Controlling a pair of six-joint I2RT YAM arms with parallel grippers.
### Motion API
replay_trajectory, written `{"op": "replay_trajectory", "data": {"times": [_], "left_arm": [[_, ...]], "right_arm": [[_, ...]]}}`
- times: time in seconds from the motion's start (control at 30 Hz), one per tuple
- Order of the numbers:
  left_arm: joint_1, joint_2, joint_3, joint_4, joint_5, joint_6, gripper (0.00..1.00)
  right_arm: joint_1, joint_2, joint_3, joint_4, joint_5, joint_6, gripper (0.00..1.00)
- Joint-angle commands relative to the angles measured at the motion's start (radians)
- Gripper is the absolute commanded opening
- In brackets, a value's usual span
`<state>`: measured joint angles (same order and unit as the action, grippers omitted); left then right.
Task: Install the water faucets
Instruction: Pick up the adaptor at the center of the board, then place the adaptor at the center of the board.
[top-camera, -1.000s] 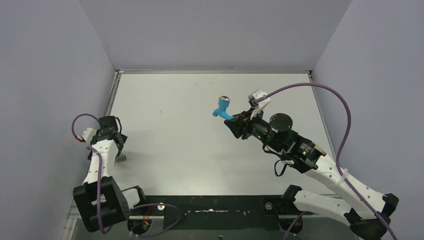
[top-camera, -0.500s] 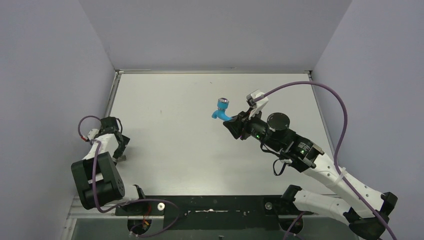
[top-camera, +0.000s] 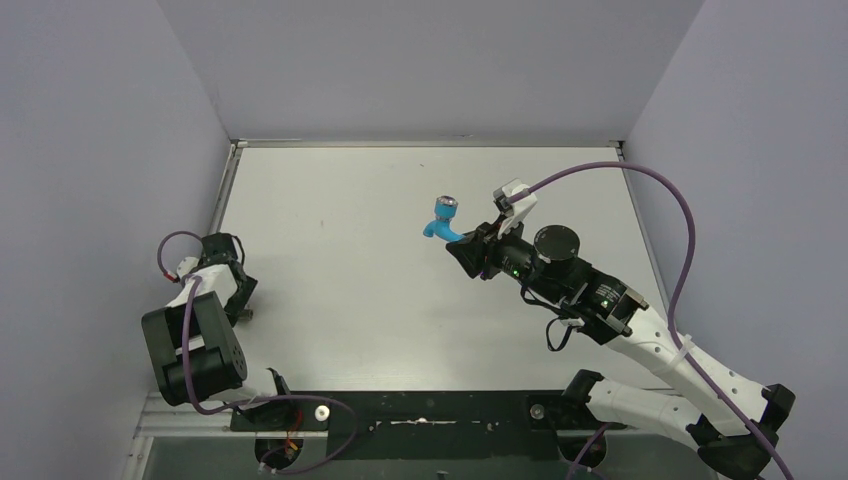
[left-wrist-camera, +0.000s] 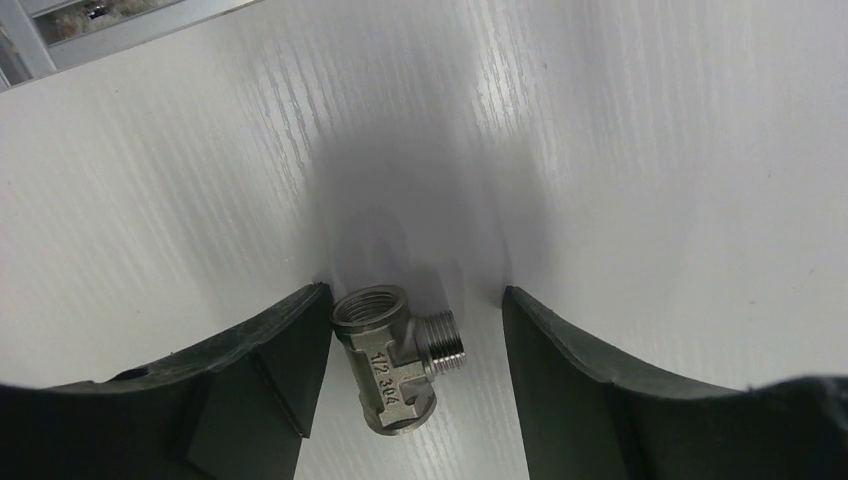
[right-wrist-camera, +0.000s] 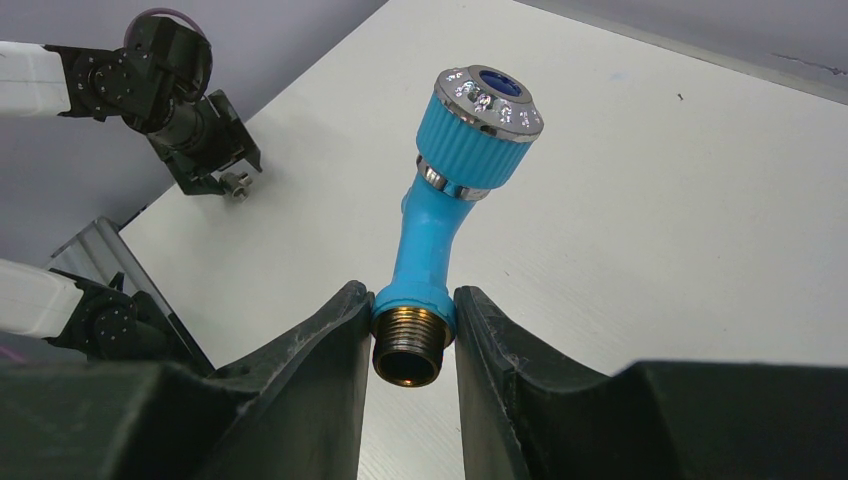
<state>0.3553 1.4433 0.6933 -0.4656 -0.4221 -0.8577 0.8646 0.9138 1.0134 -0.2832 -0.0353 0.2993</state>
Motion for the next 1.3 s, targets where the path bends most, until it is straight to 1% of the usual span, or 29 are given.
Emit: {"op": "replay_trajectory", "data": {"times": [0.0,0.17,0.33,0.47,0.63,0.77,0.83,0.9,1.0,1.07,1.2,1.27], "left_arm": [[0.005,0.022,-0.013,0.042,0.043,-0.026,0.59],[0.005,0.005,-0.023,0.047,0.056,-0.024,0.46],[0.005,-0.041,-0.029,0.051,0.076,0.011,0.38],[0.004,-0.108,-0.037,0.066,0.140,0.071,0.23],[-0.002,-0.172,-0.041,0.079,0.252,0.147,0.00],[-0.044,-0.210,-0.028,0.084,0.349,0.191,0.00],[-0.110,-0.224,-0.014,0.088,0.385,0.196,0.00],[-0.212,-0.225,0.009,0.096,0.416,0.197,0.00],[-0.430,-0.209,0.044,0.122,0.422,0.175,0.00],[-0.549,-0.190,0.065,0.161,0.422,0.154,0.00],[-0.770,-0.110,0.131,0.223,0.390,0.123,0.00],[-0.879,-0.033,0.189,0.234,0.356,0.125,0.00]], "right_arm": [[-0.004,-0.010,0.028,0.075,-0.002,0.007,0.00],[-0.003,-0.009,0.026,0.078,-0.002,0.007,0.00],[-0.002,-0.005,0.026,0.081,0.000,0.007,0.00],[-0.002,-0.005,0.025,0.081,0.000,0.009,0.00],[-0.002,-0.014,0.018,0.085,0.008,0.015,0.00],[-0.003,-0.029,0.012,0.079,0.030,0.028,0.00],[-0.003,-0.039,0.009,0.075,0.056,0.033,0.00],[-0.002,-0.049,0.008,0.060,0.091,0.032,0.00],[-0.002,-0.059,0.025,0.014,0.163,0.018,0.00],[-0.002,-0.068,0.045,-0.022,0.221,0.000,0.00],[-0.002,-0.105,0.085,-0.073,0.342,-0.026,0.00],[-0.003,-0.138,0.089,-0.077,0.394,-0.034,0.00]]}}
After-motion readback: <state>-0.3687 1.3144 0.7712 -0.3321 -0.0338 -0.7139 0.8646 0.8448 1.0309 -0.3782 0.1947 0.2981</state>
